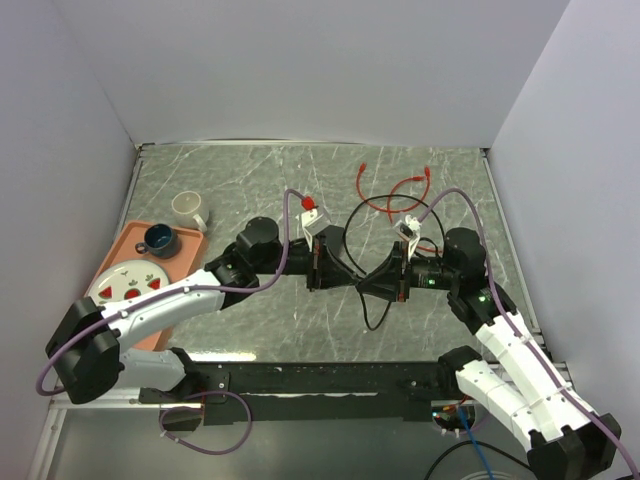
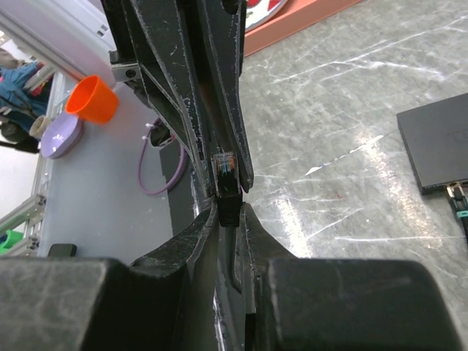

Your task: Insert the plug into the switch port

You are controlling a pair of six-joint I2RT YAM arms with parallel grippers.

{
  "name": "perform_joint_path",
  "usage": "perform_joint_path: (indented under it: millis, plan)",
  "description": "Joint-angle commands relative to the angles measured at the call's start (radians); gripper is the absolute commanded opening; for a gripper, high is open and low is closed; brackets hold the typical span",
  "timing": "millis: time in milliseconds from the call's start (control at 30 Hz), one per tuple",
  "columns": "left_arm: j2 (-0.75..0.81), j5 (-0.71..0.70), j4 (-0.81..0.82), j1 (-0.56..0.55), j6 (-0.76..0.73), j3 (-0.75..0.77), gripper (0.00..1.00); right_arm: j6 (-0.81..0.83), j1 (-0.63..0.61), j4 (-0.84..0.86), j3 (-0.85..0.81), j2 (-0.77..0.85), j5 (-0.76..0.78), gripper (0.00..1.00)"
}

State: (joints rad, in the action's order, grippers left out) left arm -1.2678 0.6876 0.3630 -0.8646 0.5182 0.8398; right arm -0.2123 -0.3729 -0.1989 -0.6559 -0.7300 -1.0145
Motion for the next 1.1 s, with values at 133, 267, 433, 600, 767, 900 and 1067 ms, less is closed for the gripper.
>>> perform_joint_path:
  millis: [133,267,433,600,767,900,1067]
  plan:
    - [0.102,-0.042,0.128,-0.002,-0.050,-0.097,0.01,0.016,-0.006,-0.024,-0.024,0.076,0.080,0.65]
    - [0.185,-0.059,0.186,-0.002,-0.066,-0.159,0.01,-0.013,-0.006,0.025,0.001,0.086,0.044,0.75]
    - [0.194,-0.033,0.174,-0.002,-0.072,-0.148,0.01,-0.114,-0.008,0.224,0.061,0.064,-0.073,0.75]
    - [0.157,0.026,0.194,-0.002,-0.057,-0.130,0.01,-0.162,-0.052,0.286,0.062,0.034,-0.081,0.71]
    - [0.140,0.058,0.218,-0.002,-0.038,-0.120,0.01,-0.165,-0.095,0.315,0.053,-0.005,-0.039,0.59]
    - [0.151,0.050,0.212,-0.002,-0.030,-0.114,0.01,-0.176,-0.110,0.352,0.055,-0.032,-0.026,0.47]
    - [0.173,0.046,0.218,-0.002,-0.024,-0.119,0.01,-0.180,-0.130,0.368,0.050,-0.065,-0.015,0.31]
